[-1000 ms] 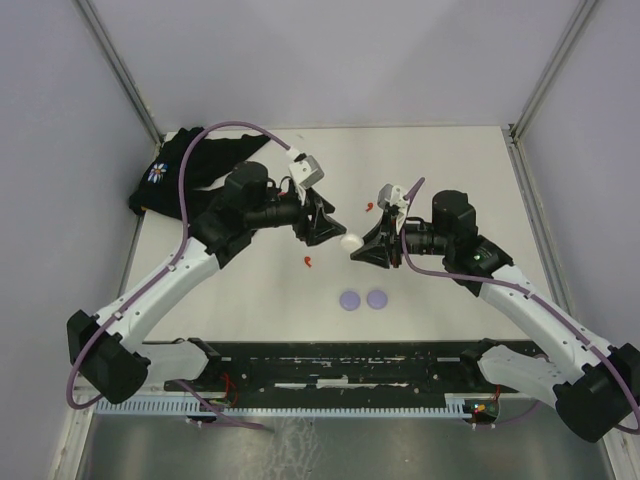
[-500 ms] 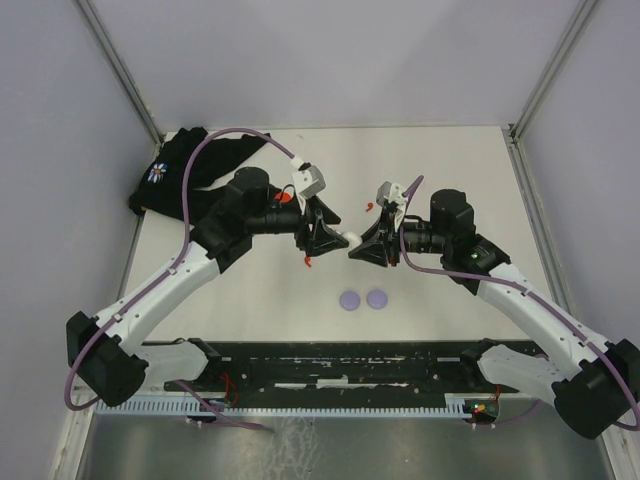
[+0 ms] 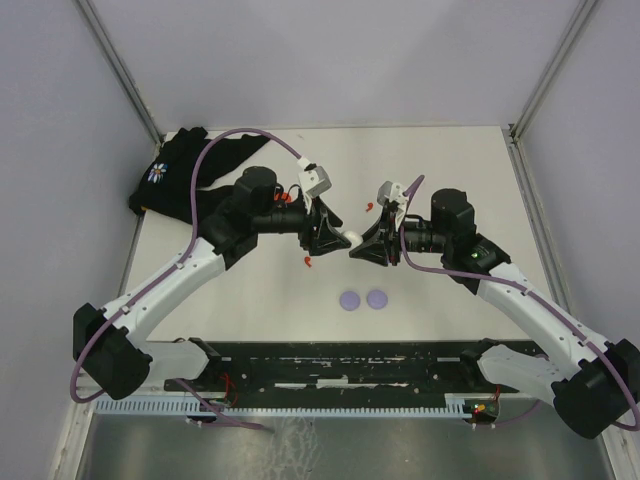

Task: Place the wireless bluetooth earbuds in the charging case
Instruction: Open the charging case.

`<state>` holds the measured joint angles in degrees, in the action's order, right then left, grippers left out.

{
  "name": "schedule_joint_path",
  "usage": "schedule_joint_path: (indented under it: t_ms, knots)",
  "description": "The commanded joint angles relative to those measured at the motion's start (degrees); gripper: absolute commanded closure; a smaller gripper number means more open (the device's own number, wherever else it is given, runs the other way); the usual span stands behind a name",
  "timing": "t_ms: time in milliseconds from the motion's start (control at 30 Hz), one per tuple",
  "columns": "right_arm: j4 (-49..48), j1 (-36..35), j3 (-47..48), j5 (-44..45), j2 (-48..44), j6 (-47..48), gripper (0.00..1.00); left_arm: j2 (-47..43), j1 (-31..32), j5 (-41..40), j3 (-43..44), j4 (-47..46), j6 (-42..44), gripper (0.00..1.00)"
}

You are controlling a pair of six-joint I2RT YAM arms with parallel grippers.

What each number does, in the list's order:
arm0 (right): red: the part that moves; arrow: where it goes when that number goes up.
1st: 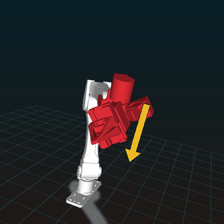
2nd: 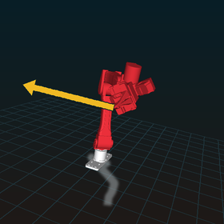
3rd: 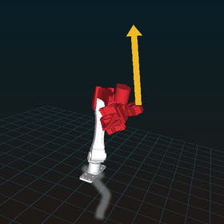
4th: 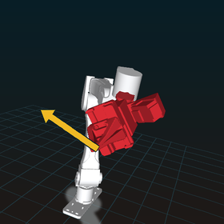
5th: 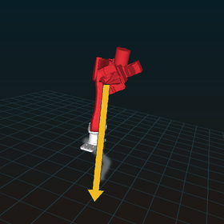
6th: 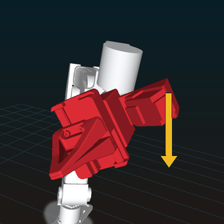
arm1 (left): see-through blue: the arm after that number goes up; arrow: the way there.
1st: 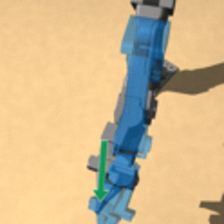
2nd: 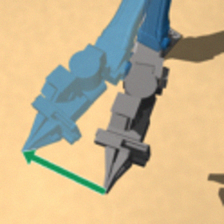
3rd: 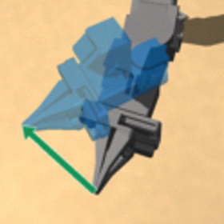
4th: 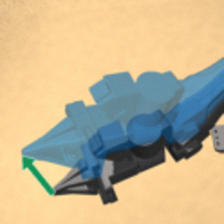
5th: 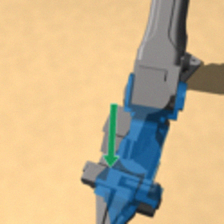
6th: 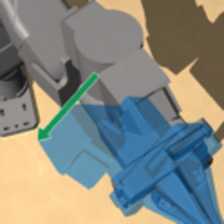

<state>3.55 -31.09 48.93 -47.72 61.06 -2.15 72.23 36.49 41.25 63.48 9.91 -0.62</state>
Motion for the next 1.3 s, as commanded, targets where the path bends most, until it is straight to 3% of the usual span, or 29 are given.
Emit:
schedule_joint_path:
  t_ms: [0, 433, 733, 900, 1033, 1267]
  knots:
    - [-1.1, -0.3, 2.0, -4.1, -0.5, 1.0, 0.98, 0.1, -1.3, -3.2, 3.4, -1.0, -0.3, 0.33]
    - [1.0, -0.3, 2.6, -6.3, -1.1, 2.2, 0.98, 1.0, -3.3, -1.6, 4.9, -1.0, -3.4, 0.34]
    - [1.0, -0.3, 2.5, -3.4, -1.2, 2.1, 0.98, 1.0, -3.2, 0.3, 4.3, -1.0, -3.9, 0.34]
    - [5.9, -0.3, 2.0, 7.2, -0.6, 4.5, 0.98, 1.0, -3.3, -6.0, 3.9, -0.8, -5.8, 0.33]
    - [5.6, -0.2, -0.3, 13.4, -1.1, 4.6, 0.98, 2.9, -3.3, -15.6, 4.2, 1.6, -7.4, 0.33]
    - [4.4, -0.2, -4.6, 23.4, -1.7, 4.9, 0.98, 12.0, -3.2, -25.9, 8.0, 5.7, -9.8, 0.34]
